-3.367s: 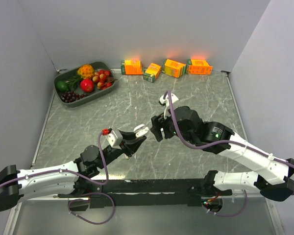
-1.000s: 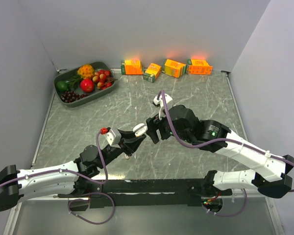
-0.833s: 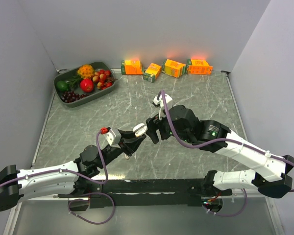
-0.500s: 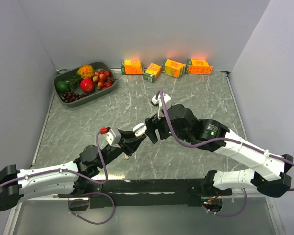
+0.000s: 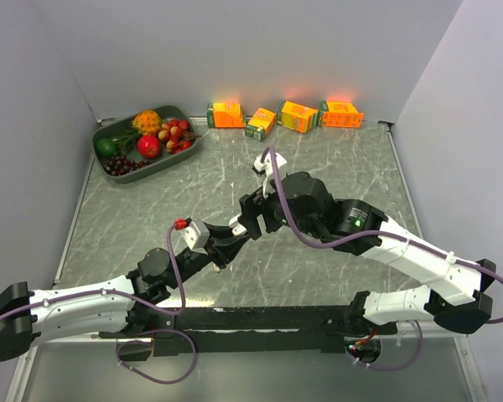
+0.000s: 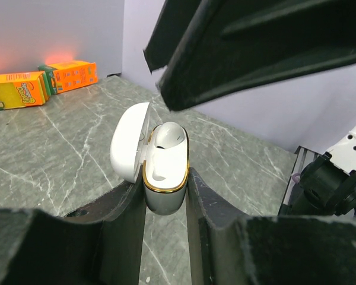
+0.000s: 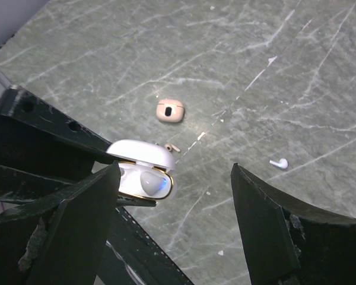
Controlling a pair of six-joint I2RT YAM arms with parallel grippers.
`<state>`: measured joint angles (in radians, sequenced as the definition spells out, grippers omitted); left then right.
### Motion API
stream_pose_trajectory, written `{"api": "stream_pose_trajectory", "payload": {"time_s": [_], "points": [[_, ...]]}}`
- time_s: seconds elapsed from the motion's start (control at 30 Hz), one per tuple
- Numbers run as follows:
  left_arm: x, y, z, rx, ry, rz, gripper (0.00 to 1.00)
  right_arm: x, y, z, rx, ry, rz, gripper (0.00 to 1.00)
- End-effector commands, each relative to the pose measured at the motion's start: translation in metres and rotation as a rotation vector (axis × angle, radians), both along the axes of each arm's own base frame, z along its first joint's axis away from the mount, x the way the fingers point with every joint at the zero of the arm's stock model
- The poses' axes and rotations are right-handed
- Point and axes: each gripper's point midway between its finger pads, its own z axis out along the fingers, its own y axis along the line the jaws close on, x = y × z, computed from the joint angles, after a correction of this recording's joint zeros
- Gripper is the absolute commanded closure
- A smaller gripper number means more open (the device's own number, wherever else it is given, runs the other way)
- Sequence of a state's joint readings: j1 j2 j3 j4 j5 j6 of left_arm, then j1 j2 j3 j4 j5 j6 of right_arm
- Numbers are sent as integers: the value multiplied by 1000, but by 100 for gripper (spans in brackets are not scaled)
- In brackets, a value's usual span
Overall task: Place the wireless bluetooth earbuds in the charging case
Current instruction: Place the earbud in the charging case.
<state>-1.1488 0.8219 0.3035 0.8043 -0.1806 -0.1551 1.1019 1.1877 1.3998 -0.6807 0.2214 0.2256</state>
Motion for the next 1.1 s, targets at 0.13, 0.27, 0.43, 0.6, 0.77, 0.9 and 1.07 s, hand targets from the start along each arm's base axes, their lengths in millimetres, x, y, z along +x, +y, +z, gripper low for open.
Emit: {"api": "stream_pose_trajectory", "payload": {"time_s": [0.13,0.27,0.43,0.6,0.77,0.9,1.07], "points": [[-1,1,21,-57,-9,-3,99,-3,-8,43,115,-71,-9,17],[-4,0,20,-45,-9,-16,99,0,-19,26,117,-57,-49,19],[-15,-6,14,27,-15,-90,99,-5,-29,26,131,-60,-31,19],[-42,-15,15,110,-7,-247,99,9,-59,16,127,-41,-129,18],[-71,-17,11,165,12,-413,99,10,-55,0,196,35,-110,17],[-83,-15,8,198,27,-490,99,16,-57,-7,198,27,-139,15],[-77,-13,-2,218,52,-473,99,5,-51,7,269,4,-47,17]]}}
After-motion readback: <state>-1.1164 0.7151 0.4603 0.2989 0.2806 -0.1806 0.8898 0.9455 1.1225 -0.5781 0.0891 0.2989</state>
